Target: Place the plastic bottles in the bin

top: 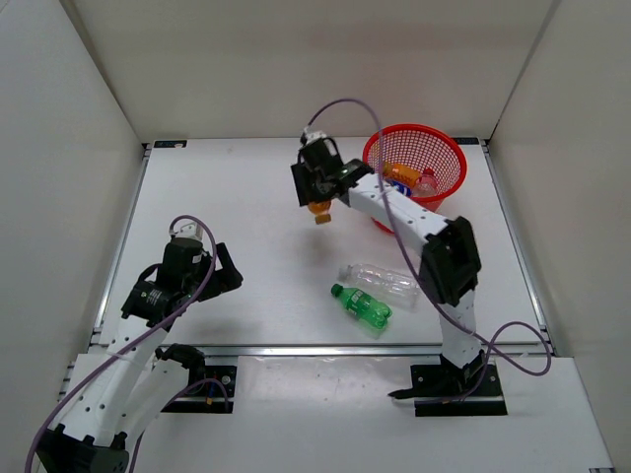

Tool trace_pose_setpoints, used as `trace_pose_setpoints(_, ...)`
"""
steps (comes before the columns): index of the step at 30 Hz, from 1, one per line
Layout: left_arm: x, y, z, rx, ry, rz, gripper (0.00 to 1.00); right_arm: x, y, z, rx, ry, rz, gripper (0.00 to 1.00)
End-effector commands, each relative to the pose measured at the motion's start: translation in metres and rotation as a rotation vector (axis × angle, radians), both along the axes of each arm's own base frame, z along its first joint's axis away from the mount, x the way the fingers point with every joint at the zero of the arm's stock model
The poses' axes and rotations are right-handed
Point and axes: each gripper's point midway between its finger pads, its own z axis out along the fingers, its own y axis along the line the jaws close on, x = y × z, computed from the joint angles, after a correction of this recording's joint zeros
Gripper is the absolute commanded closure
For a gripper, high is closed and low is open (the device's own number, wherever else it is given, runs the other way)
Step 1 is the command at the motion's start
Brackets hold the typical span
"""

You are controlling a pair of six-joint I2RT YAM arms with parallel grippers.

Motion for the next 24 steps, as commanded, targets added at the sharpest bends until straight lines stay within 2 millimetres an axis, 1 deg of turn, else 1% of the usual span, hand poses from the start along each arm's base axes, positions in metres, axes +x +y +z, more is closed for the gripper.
trace_pose_setpoints(1,0.004,0.003,0.002,0.008,-0.019,0.009,0.01,0.009,-0.054,0.157,0.086,-0.264,-0.039,0.77)
trace_pose_setpoints(2,0.004,0.003,-0.001,0.015,-0.013,0.002,0.01,0.014,-0.075,0.167,0.077,-0.274,-0.059,0.77)
trace_pose_setpoints(4,0.006,0.004,0.000,0.021,-0.011,0.011,0.01,0.024,-0.131,0.170,0.032,-0.272,-0.157,0.76)
trace_pose_setpoints(5,0.008,0.006,0.000,0.017,-0.012,0.027,0.02,0.027,-0.147,0.174,0.021,-0.287,-0.190,0.75)
trace_pose_setpoints(6,0.008,0.005,-0.001,0.019,-0.008,0.022,0.01,0.030,-0.169,0.172,0.013,-0.281,-0.229,0.74)
trace_pose_setpoints(7,0.008,0.005,-0.002,0.023,-0.004,0.021,0.02,0.035,-0.185,0.163,-0.005,-0.267,-0.250,0.72)
trace_pose_setpoints(8,0.009,0.005,-0.003,0.018,0.002,0.027,0.01,0.032,-0.193,0.157,-0.017,-0.254,-0.244,0.67)
trace_pose_setpoints(9,0.010,0.003,-0.003,0.009,-0.001,0.024,0.02,0.037,-0.205,0.161,-0.009,-0.272,-0.245,0.56)
trace_pose_setpoints(10,0.012,0.003,-0.001,0.003,-0.007,0.032,0.01,0.041,-0.214,0.159,-0.009,-0.275,-0.246,0.48)
trace_pose_setpoints(11,0.013,0.001,-0.001,0.004,-0.007,0.020,0.01,0.042,-0.221,0.160,0.009,-0.273,-0.254,0.33)
trace_pose_setpoints(12,0.015,0.001,0.001,0.003,-0.010,0.023,0.01,0.041,-0.219,0.159,0.019,-0.260,-0.228,0.16)
trace_pose_setpoints(14,0.016,0.001,0.001,0.010,-0.005,0.018,0.02,0.041,-0.222,0.171,0.020,-0.287,-0.221,0.01)
trace_pose_setpoints(16,0.018,0.000,0.003,0.012,-0.010,0.012,0.02,0.031,-0.215,0.191,0.000,-0.345,-0.187,0.00)
trace_pose_setpoints(17,0.019,-0.001,0.006,0.005,-0.018,0.013,0.02,0.021,-0.207,0.204,0.000,-0.381,-0.166,0.00)
trace_pose_setpoints(18,0.020,-0.001,0.008,0.000,-0.026,0.013,0.02,0.017,-0.205,0.205,-0.029,-0.393,-0.156,0.00)
trace_pose_setpoints(19,0.019,-0.001,0.009,-0.001,-0.030,0.013,0.01,0.004,-0.196,0.214,-0.055,-0.419,-0.129,0.01)
trace_pose_setpoints(20,0.017,0.000,0.006,0.001,-0.019,0.007,0.01,-0.010,-0.180,0.208,-0.069,-0.398,-0.080,0.01)
trace_pose_setpoints(21,0.018,-0.001,0.009,0.003,-0.029,0.004,0.01,-0.024,-0.177,0.208,-0.076,-0.400,-0.054,0.01)
trace_pose_setpoints(22,0.016,-0.001,0.008,0.003,-0.026,-0.002,0.02,-0.045,-0.157,0.211,-0.051,-0.398,0.024,0.01)
trace_pose_setpoints(23,0.014,0.000,0.004,0.009,-0.017,0.002,0.01,-0.064,-0.143,0.185,-0.067,-0.332,0.097,0.00)
trace_pose_setpoints(24,0.013,0.000,0.005,0.012,-0.021,-0.002,0.02,-0.091,-0.123,0.165,-0.026,-0.271,0.214,0.01)
